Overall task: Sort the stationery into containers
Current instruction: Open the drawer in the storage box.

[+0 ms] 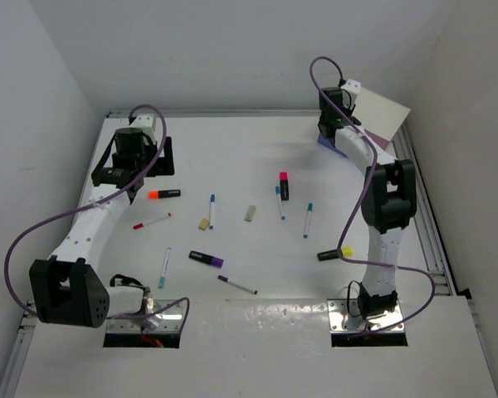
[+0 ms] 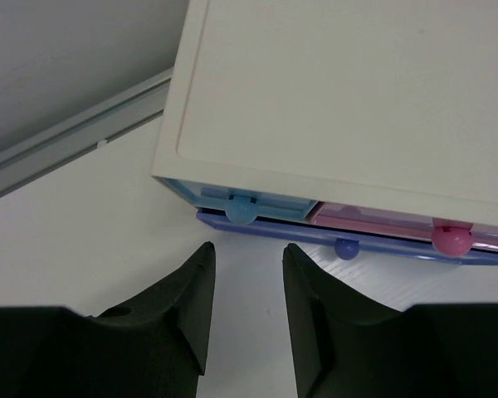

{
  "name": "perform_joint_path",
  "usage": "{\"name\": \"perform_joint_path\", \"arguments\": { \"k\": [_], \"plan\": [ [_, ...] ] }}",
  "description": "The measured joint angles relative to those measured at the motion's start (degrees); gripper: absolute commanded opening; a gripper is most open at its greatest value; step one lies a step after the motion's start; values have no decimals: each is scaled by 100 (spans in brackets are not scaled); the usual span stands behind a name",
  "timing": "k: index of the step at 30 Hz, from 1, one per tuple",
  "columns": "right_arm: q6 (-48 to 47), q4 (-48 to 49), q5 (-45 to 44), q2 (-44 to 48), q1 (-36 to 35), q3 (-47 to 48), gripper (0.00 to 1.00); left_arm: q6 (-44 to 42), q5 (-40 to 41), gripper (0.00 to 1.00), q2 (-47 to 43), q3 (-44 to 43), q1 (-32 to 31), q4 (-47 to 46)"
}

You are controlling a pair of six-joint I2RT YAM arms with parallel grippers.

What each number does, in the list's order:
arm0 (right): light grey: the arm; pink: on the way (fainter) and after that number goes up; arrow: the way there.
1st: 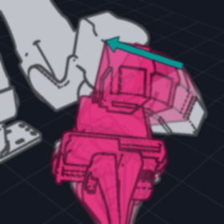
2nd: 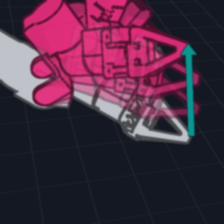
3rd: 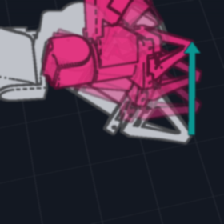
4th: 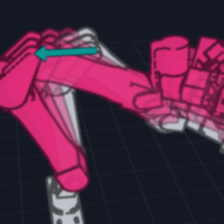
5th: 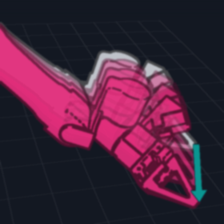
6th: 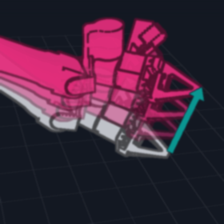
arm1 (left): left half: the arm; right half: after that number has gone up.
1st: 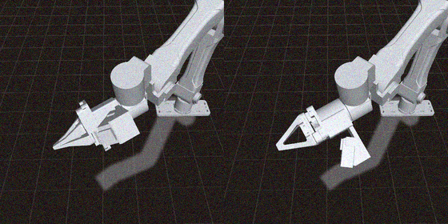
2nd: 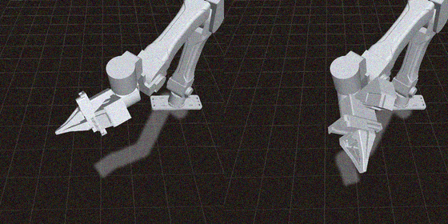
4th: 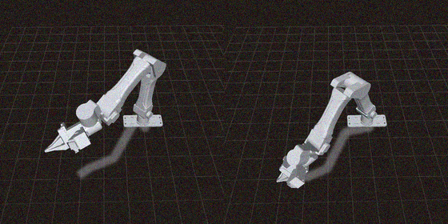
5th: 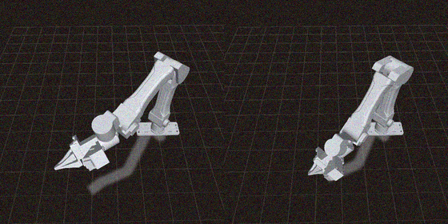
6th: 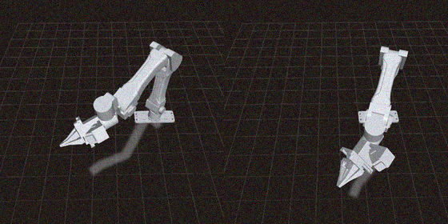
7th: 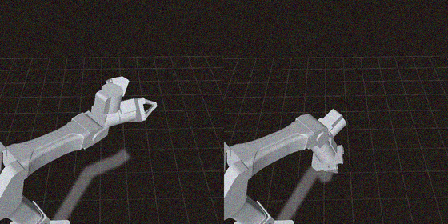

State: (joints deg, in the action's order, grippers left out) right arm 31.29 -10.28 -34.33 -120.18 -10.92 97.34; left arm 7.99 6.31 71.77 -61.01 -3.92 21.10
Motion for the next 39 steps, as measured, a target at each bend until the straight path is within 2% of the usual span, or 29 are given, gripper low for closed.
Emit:
{"name": "perform_joint_path", "arguments": {
  "k": [20,39],
  "plan": [
    [-151,280,302,-435,146,17,41,31,-337,100,483,-188,114,-238],
    [-238,640,-116,-581,68,192,40,133,-509,100,616,-216,289,-278]
  ]
}}
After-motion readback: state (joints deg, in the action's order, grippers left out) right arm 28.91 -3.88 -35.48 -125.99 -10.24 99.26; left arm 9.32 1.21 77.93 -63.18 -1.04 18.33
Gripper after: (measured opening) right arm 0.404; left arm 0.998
